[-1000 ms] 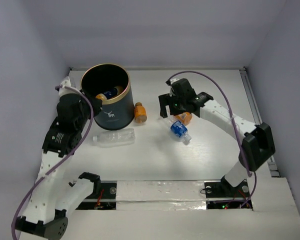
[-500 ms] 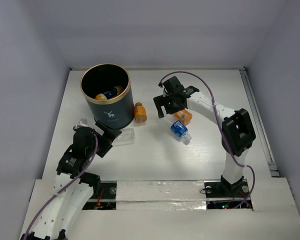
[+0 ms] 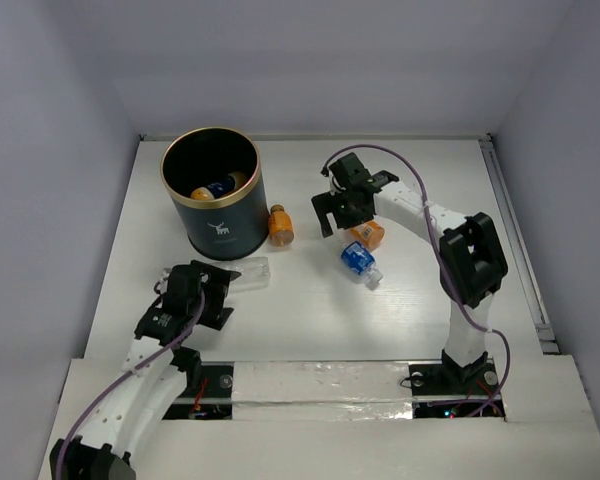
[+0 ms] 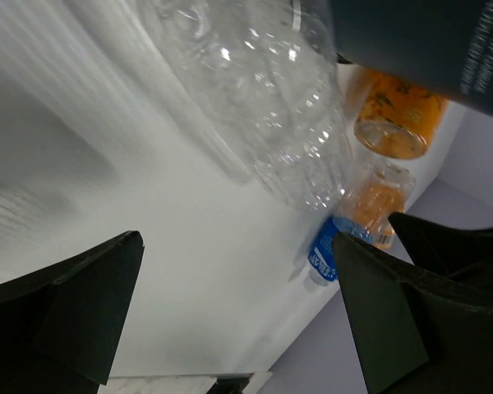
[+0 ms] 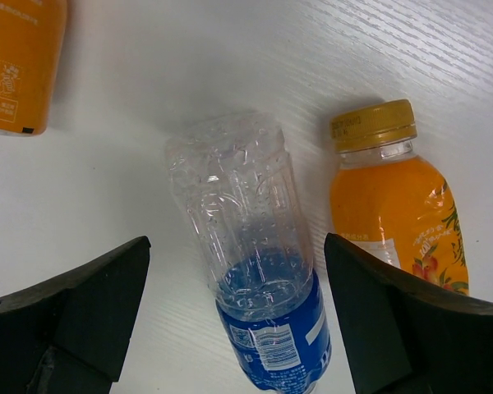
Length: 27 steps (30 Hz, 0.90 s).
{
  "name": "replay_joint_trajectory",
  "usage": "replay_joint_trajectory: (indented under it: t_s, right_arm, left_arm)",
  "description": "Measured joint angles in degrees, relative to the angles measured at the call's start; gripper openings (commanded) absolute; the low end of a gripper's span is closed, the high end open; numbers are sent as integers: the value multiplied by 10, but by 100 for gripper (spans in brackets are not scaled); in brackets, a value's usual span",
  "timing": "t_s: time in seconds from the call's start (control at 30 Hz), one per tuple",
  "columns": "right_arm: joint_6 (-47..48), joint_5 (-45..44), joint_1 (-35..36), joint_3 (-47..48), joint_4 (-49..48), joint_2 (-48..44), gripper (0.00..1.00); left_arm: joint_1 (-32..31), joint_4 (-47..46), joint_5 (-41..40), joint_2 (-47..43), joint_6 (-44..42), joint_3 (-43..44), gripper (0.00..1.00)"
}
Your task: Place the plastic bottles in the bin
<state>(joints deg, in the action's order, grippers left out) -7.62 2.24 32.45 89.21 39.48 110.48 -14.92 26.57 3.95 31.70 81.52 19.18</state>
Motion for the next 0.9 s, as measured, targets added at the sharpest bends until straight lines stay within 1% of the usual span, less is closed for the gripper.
replay_joint_trajectory:
  t_s: [0.13,0.43,0.67,0.9]
  right_arm:
    - [3,11,-6,10,3,11,92]
    - [5,43,-7,30,5,48,92]
    - [4,60,-7,30,4,62,90]
    - [2,71,-7,30,3,64,88]
  left_arm:
    - [0,-14,-22,9,30,-16,99]
    - [0,-58,-59,31,69,-40,99]
    - [18,-102,-84,87,71,-40,99]
    - [42,-171,-92,147,57,-38,99]
